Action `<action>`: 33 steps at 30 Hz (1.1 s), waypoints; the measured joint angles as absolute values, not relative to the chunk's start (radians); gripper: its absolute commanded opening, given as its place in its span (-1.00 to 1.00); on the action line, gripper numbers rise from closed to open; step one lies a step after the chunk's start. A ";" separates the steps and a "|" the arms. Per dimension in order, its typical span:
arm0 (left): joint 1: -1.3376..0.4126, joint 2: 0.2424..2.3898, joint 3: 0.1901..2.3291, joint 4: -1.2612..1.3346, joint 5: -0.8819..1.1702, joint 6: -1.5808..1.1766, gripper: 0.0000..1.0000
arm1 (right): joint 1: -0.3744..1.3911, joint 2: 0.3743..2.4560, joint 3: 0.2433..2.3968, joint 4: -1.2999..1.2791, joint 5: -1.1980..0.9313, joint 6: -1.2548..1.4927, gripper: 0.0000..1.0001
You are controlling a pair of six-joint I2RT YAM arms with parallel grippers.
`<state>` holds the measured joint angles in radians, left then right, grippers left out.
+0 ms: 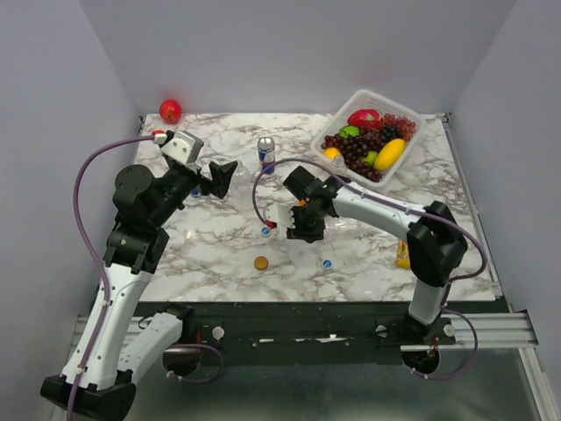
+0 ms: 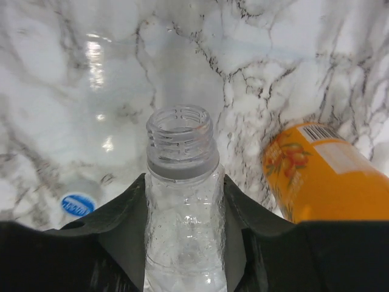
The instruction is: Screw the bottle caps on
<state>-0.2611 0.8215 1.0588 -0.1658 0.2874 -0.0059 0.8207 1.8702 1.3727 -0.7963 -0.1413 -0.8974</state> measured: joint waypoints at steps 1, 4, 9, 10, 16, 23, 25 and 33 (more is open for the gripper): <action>-0.261 0.817 1.052 -0.164 0.310 0.000 0.97 | 0.816 1.840 1.394 -0.835 -0.165 -0.887 -0.29; -0.261 0.810 1.038 -0.168 0.402 0.011 0.97 | 0.798 1.724 1.505 -0.945 -0.258 -0.830 -0.28; -0.264 0.845 1.049 -0.167 0.583 -0.008 0.97 | 0.685 1.522 1.774 -1.041 -0.513 -0.680 -0.30; -0.270 0.860 1.055 -0.163 0.615 -0.019 0.97 | 0.646 1.490 1.813 -1.041 -0.570 -0.643 -0.31; -0.387 0.962 1.056 -0.109 0.699 -0.077 0.98 | 0.456 1.397 1.861 -0.884 -0.879 -0.318 -0.32; -0.594 1.133 1.160 -0.044 0.704 -0.134 0.98 | 0.443 1.401 1.771 -0.542 -1.051 0.079 -0.31; -0.620 1.172 1.191 -0.022 0.704 -0.151 0.98 | 0.443 1.406 1.768 -0.469 -1.072 0.152 -0.30; -0.659 1.289 1.321 0.012 0.720 -0.199 0.97 | 0.405 1.397 1.735 -0.240 -1.119 0.308 -0.31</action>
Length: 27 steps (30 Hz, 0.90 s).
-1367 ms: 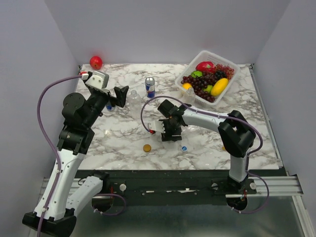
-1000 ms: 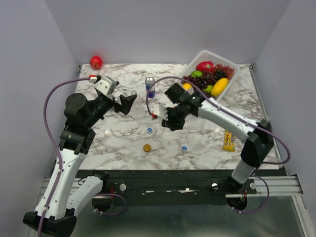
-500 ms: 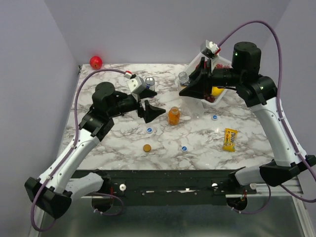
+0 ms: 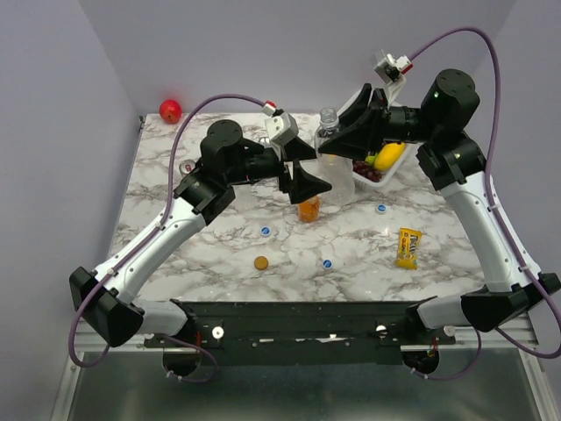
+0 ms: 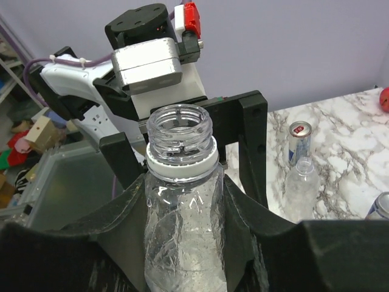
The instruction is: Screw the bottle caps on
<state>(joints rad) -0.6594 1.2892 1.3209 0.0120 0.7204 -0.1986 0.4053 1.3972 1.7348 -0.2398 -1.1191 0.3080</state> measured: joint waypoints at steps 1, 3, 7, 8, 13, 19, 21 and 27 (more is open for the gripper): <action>-0.665 1.302 1.336 0.011 0.735 -0.199 0.97 | 0.403 1.391 1.717 -0.208 -1.120 0.320 -0.32; -0.675 1.331 1.365 0.003 0.767 -0.199 0.97 | 0.393 1.380 1.684 -0.161 -1.123 0.357 -0.32; -0.674 1.381 1.415 -0.009 0.816 -0.199 0.97 | 0.376 1.372 1.636 -0.062 -1.123 0.429 -0.31; -0.674 1.391 1.425 -0.008 0.825 -0.202 0.97 | 0.373 1.372 1.628 -0.034 -1.118 0.444 -0.32; -0.702 1.449 1.478 -0.002 0.860 -0.208 0.97 | 0.384 1.394 1.618 0.084 -1.071 0.492 -0.33; -0.706 1.504 1.552 -0.022 0.894 -0.208 0.92 | 0.377 1.399 1.617 0.166 -1.041 0.515 -0.33; -0.706 1.505 1.553 -0.020 0.894 -0.208 0.88 | 0.377 1.399 1.612 0.192 -1.039 0.533 -0.33; -0.705 1.505 1.549 -0.001 0.893 -0.211 0.58 | 0.378 1.399 1.611 0.219 -1.036 0.557 -0.32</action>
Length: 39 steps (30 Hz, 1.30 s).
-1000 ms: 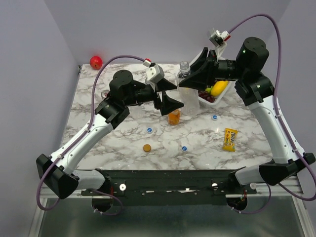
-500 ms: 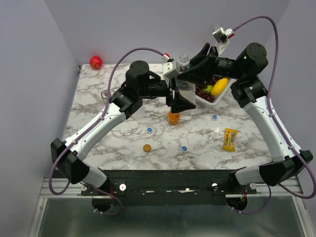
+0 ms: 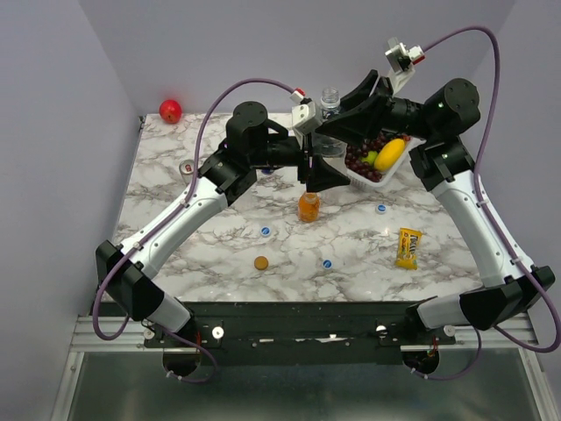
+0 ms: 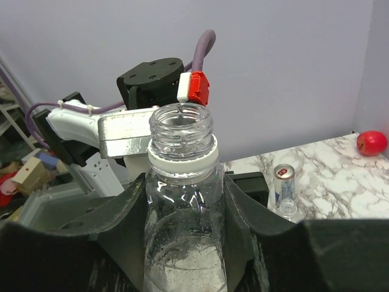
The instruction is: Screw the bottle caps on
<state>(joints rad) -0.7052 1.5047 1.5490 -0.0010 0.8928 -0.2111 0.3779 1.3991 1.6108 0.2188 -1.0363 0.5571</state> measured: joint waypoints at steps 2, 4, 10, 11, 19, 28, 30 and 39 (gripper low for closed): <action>-0.702 1.505 1.543 0.008 0.891 -0.211 0.47 | 0.378 1.398 1.607 0.220 -1.036 0.562 -0.31; -0.702 1.504 1.535 0.010 0.889 -0.212 0.30 | 0.378 1.393 1.594 0.221 -1.036 0.566 -0.28; -0.702 1.503 1.504 0.016 0.887 -0.221 -0.05 | 0.377 1.372 1.546 0.221 -1.026 0.550 0.30; -0.702 1.501 1.498 0.020 0.886 -0.221 -0.07 | 0.377 1.370 1.545 0.214 -1.025 0.546 0.40; -0.649 1.360 1.320 -0.054 0.801 -0.073 -0.75 | 0.306 1.238 1.504 -0.008 -0.974 0.275 0.85; -0.587 1.029 0.985 -0.221 0.600 0.343 -1.00 | 0.343 1.131 1.317 -0.584 -0.903 -0.595 0.48; -0.588 0.972 0.904 -0.237 0.560 0.379 -1.00 | 0.373 1.180 1.224 -0.668 -0.850 -0.752 0.47; -0.521 0.880 0.776 -0.280 0.480 0.341 -1.00 | 0.537 1.306 0.910 -0.802 -0.659 -1.145 0.47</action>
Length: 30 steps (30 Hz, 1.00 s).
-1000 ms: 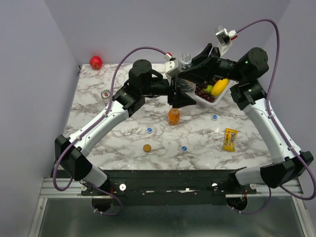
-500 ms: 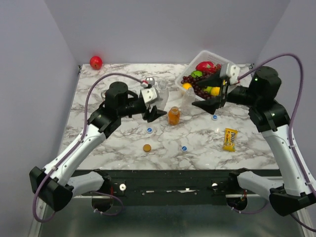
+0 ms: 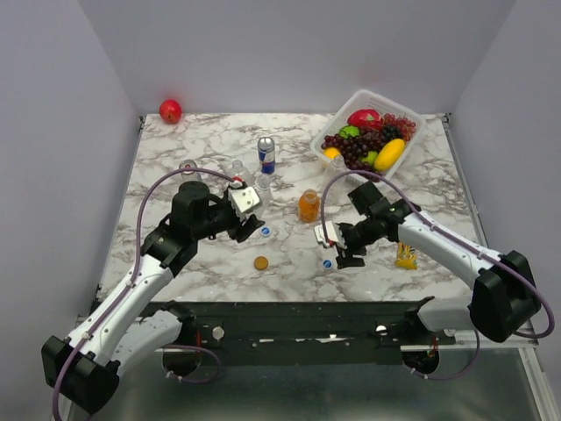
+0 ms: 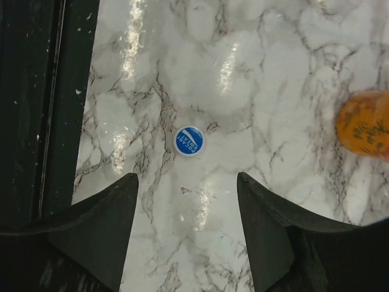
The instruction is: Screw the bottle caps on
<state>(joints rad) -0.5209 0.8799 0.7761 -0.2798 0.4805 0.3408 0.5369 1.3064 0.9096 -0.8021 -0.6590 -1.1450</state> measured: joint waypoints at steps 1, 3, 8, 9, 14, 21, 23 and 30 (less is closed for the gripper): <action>-0.509 0.875 0.776 -0.277 0.480 0.330 -1.00 | 0.553 1.319 0.899 -0.793 -0.645 -1.161 0.45; -0.474 0.860 0.776 -0.270 0.481 0.305 -1.00 | 0.582 1.356 0.883 -0.763 -0.624 -1.179 0.42; -0.434 0.825 0.766 -0.256 0.483 0.268 -1.00 | 0.624 1.444 0.868 -0.686 -0.573 -1.200 0.34; -0.431 0.820 0.763 -0.256 0.483 0.264 -1.00 | 0.630 1.456 0.864 -0.673 -0.563 -1.203 0.32; -0.422 0.809 0.754 -0.256 0.486 0.252 -1.00 | 0.649 1.510 0.861 -0.632 -0.526 -1.208 0.29; -0.413 0.803 0.735 -0.247 0.488 0.241 -1.00 | 0.676 1.545 0.861 -0.611 -0.509 -1.218 0.19; -0.412 0.803 0.733 -0.246 0.488 0.240 -1.00 | 0.687 1.552 0.861 -0.607 -0.507 -1.224 0.13; -0.411 0.803 0.732 -0.241 0.488 0.239 -1.00 | 0.702 1.564 0.861 -0.595 -0.499 -1.234 0.01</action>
<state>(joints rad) -0.4114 0.8032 0.7319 -0.2405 0.4881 0.2386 0.7025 1.5639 0.8608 -0.5953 -0.4988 -1.2335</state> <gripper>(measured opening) 0.664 0.514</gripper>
